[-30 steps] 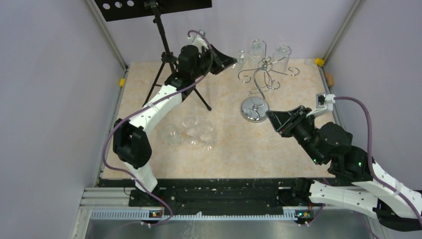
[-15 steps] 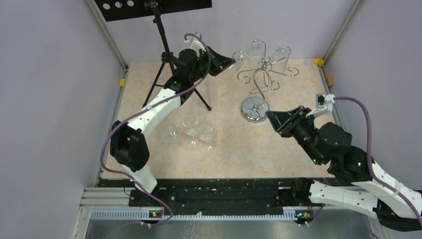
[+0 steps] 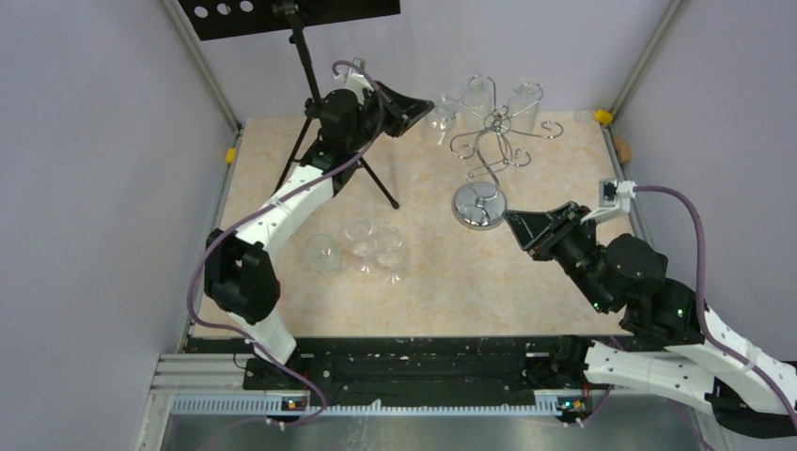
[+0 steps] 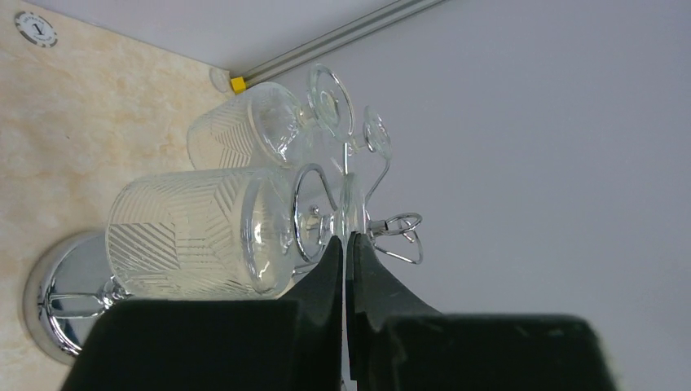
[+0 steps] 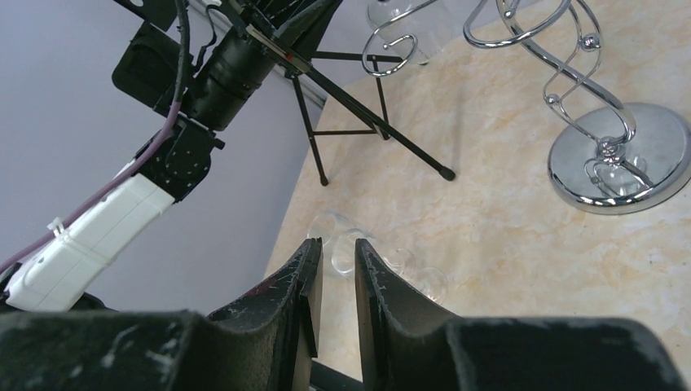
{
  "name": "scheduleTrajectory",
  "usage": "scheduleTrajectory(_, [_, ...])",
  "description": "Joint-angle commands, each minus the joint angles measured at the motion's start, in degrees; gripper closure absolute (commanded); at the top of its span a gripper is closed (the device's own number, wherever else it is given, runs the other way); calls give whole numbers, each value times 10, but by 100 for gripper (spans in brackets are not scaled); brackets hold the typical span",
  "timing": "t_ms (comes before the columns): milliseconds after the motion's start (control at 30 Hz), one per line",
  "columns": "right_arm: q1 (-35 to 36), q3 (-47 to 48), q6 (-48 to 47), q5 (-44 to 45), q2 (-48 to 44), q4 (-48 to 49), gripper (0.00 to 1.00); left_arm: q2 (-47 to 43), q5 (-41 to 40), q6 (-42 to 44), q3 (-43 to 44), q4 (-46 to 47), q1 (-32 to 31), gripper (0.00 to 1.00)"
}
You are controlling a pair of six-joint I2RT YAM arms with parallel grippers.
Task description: Take the wine glass off the wine glass rack
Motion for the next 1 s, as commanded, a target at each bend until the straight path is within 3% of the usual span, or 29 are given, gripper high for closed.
scheduleTrajectory(0, [4, -4, 4, 5, -14, 25, 77, -15, 30, -44, 2, 108, 17, 100])
scheduleTrajectory(333, [4, -9, 3, 7, -15, 30, 77, -18, 56, -59, -34, 133, 17, 100])
scheduleTrajectory(600, [5, -11, 2, 9, -11, 36, 77, -21, 29, 16, -22, 38, 16, 100])
scheduleTrajectory(800, [5, -11, 1, 10, -7, 39, 77, -14, 31, 39, -9, 11, 15, 67])
scheduleTrajectory(967, [4, -13, 0, 4, -7, 46, 77, 3, 60, 16, -5, 53, 16, 55])
